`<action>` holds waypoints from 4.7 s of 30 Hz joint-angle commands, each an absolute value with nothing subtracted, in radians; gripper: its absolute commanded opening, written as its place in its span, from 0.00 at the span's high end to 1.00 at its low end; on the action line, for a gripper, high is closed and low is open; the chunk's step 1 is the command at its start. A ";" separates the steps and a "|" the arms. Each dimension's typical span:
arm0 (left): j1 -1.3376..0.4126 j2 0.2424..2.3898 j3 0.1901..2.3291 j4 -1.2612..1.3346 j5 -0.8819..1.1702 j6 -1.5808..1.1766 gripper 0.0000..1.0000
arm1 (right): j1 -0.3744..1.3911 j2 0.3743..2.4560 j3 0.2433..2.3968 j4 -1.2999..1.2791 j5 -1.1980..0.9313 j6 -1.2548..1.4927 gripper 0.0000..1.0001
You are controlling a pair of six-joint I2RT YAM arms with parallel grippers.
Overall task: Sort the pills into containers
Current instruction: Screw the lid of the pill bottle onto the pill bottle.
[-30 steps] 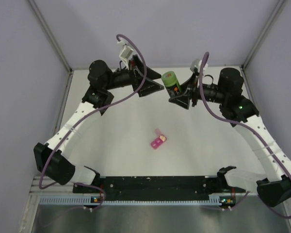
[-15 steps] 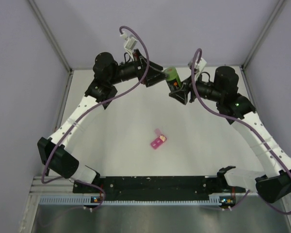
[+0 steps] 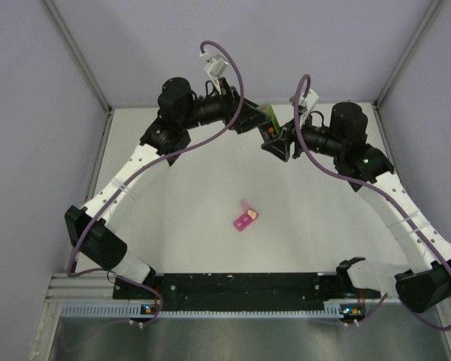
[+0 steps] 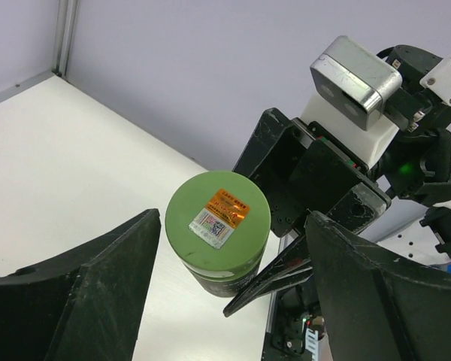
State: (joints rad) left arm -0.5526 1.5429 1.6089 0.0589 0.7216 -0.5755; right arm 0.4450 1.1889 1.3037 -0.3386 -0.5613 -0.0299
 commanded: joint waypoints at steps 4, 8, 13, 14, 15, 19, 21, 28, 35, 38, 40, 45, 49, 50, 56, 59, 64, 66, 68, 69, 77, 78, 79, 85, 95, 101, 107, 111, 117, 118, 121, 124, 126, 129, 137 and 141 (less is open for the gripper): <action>-0.563 1.545 1.640 0.069 0.712 -0.543 0.28 | 0.459 1.181 1.330 -0.296 -0.563 -0.021 1.00; -0.566 1.545 1.632 0.086 0.729 -0.546 0.44 | 0.457 1.174 1.319 -0.295 -0.568 -0.021 1.00; -0.566 1.537 1.612 0.112 0.770 -0.535 0.68 | 0.459 1.160 1.302 -0.296 -0.597 -0.031 1.00; -0.565 1.534 1.603 0.123 0.788 -0.531 0.71 | 0.457 1.158 1.302 -0.296 -0.612 -0.035 1.00; -0.565 1.531 1.594 0.130 0.804 -0.525 0.75 | 0.456 1.155 1.299 -0.296 -0.629 -0.035 1.00; -0.566 1.509 1.546 0.155 0.873 -0.489 0.81 | 0.439 1.143 1.296 -0.287 -0.699 -0.028 1.00; -0.566 1.500 1.528 0.156 0.920 -0.465 0.82 | 0.428 1.138 1.296 -0.285 -0.753 -0.025 1.00; -0.566 1.471 1.451 0.218 1.078 -0.434 0.85 | 0.403 1.126 1.281 -0.259 -0.965 -0.011 1.00; -0.566 1.463 1.352 0.469 1.279 -0.564 0.85 | 0.382 1.134 1.273 -0.189 -1.225 0.080 1.00; -0.568 1.470 1.341 0.555 1.347 -0.624 0.84 | 0.379 1.146 1.269 -0.160 -1.290 0.113 1.00; -0.572 1.465 1.325 0.583 1.365 -0.632 0.81 | 0.379 1.144 1.252 -0.103 -1.325 0.164 1.00; -0.581 1.460 1.313 0.583 1.396 -0.615 0.72 | 0.377 1.144 1.217 0.063 -1.390 0.306 1.00; -0.581 1.462 1.315 0.586 1.396 -0.603 0.63 | 0.377 1.140 1.189 0.161 -1.413 0.390 1.00; -0.581 1.462 1.318 0.587 1.393 -0.603 0.60 | 0.379 1.138 1.186 0.161 -1.411 0.393 1.00; -0.581 1.463 1.332 0.584 1.350 -0.609 0.25 | 0.377 1.129 1.198 0.057 -1.370 0.298 1.00; -0.580 1.459 1.339 0.563 1.307 -0.598 0.02 | 0.377 1.124 1.192 0.003 -1.348 0.255 1.00; -0.569 1.451 1.358 0.538 1.247 -0.612 0.01 | 0.377 1.108 1.210 -0.144 -1.264 0.123 1.00; -0.565 1.436 1.356 0.517 1.214 -0.617 0.01 | 0.377 1.100 1.226 -0.208 -1.182 0.063 1.00; -0.560 1.417 1.362 0.485 1.161 -0.611 0.01 | 0.377 1.088 1.232 -0.232 -1.123 0.034 1.00; -0.554 1.411 1.364 0.463 1.140 -0.612 0.01 | 0.379 1.085 1.238 -0.241 -1.091 0.023 1.00; -0.520 1.431 1.460 0.342 0.950 -0.647 0.01 | 0.391 1.097 1.313 -0.304 -0.844 -0.024 1.00; -0.519 1.439 1.485 0.321 0.943 -0.644 0.01 | 0.393 1.101 1.319 -0.313 -0.812 -0.026 1.00; -0.520 1.448 1.500 0.319 0.943 -0.646 0.01 | 0.393 1.106 1.327 -0.316 -0.781 -0.025 1.00; -0.520 1.476 1.549 0.312 0.881 -0.709 0.01 | 0.393 1.117 1.328 -0.313 -0.690 -0.015 1.00; -0.551 1.529 1.641 0.124 0.752 -0.640 0.01 | 0.393 1.129 1.324 -0.299 -0.660 -0.008 1.00; -0.583 1.551 1.663 0.103 0.729 -0.646 0.04 | 0.393 1.132 1.309 -0.293 -0.626 -0.008 1.00; -0.597 1.563 1.667 0.094 0.721 -0.638 0.16 | 0.394 1.134 1.295 -0.287 -0.621 -0.006 1.00; -0.600 1.566 1.669 0.098 0.726 -0.632 0.26 | 0.393 1.135 1.287 -0.287 -0.626 -0.008 1.00; -0.598 1.565 1.667 0.101 0.739 -0.611 0.40 | 0.394 1.132 1.281 -0.285 -0.646 -0.008 1.00; -0.600 1.565 1.666 0.103 0.744 -0.606 0.46 | 0.394 1.131 1.278 -0.285 -0.653 -0.008 1.00; -0.600 1.563 1.649 0.120 0.775 -0.597 0.63 | 0.394 1.126 1.276 -0.285 -0.672 -0.008 1.00; -0.598 1.554 1.617 0.161 0.830 -0.588 0.77 | 0.394 1.117 1.276 -0.285 -0.712 -0.008 1.00; -0.598 1.545 1.592 0.185 0.873 -0.575 0.82 | 0.394 1.114 1.275 -0.284 -0.755 -0.008 1.00; -0.598 1.529 1.537 0.257 0.965 -0.572 0.87 | 0.391 1.101 1.269 -0.276 -0.842 -0.008 1.00; -0.597 1.525 1.456 0.457 1.198 -0.638 1.00 | 0.385 1.100 1.256 -0.235 -1.162 0.034 1.00; -0.598 1.523 1.410 0.590 1.259 -0.706 1.00 | 0.382 1.103 1.261 -0.236 -1.215 0.040 1.00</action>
State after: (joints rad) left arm -0.5724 1.5375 1.4567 0.4358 1.1183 -0.6350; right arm 0.3744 1.1301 1.2366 -0.3492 -1.0420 0.0265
